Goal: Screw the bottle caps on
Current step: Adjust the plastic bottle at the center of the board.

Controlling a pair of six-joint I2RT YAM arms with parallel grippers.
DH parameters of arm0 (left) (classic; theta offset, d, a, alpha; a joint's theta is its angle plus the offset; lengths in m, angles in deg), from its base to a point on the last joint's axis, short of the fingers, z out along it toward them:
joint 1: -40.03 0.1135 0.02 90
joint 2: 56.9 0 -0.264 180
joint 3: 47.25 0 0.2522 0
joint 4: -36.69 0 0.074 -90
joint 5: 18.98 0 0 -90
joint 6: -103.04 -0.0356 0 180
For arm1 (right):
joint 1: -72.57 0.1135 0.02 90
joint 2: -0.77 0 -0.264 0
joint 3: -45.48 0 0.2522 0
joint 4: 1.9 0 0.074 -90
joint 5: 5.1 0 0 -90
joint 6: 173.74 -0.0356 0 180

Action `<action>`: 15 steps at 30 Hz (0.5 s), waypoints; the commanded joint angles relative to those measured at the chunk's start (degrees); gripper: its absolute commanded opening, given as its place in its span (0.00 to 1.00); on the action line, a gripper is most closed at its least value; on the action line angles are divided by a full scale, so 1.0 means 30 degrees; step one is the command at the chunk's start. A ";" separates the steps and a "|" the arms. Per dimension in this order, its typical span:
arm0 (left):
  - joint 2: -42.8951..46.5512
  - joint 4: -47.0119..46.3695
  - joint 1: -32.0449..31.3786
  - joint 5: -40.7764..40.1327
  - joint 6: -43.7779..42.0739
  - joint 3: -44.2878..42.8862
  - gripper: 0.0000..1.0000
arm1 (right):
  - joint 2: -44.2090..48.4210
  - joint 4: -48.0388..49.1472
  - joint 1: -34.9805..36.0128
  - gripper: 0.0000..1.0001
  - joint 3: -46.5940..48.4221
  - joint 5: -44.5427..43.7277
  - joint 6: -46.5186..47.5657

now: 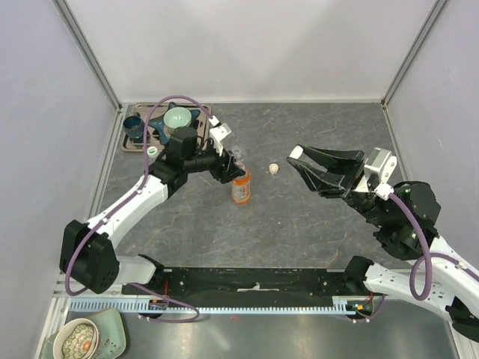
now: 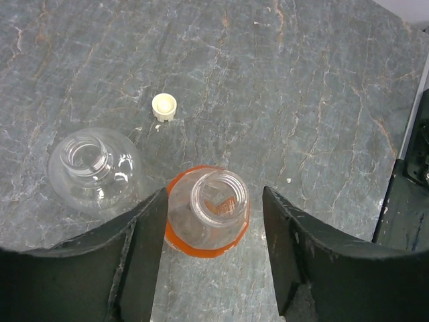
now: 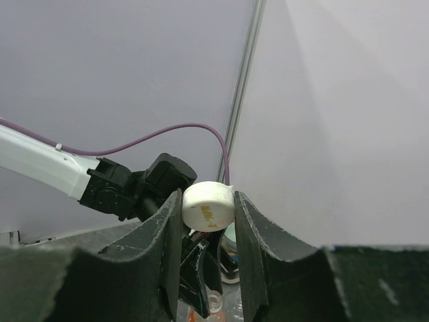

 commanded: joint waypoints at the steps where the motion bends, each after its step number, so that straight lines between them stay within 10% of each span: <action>1: -0.0480 -0.1091 -0.0081 -0.0031 -0.1168 -0.0031 0.59 | 0.0392 0.0518 0.0113 0.23 -0.0301 -0.0574 -0.0243; 15: -0.0744 0.3088 -0.3445 -0.1491 -0.5144 -0.1785 0.19 | 0.0541 -0.0241 0.0113 0.23 0.0193 -0.0983 -0.0829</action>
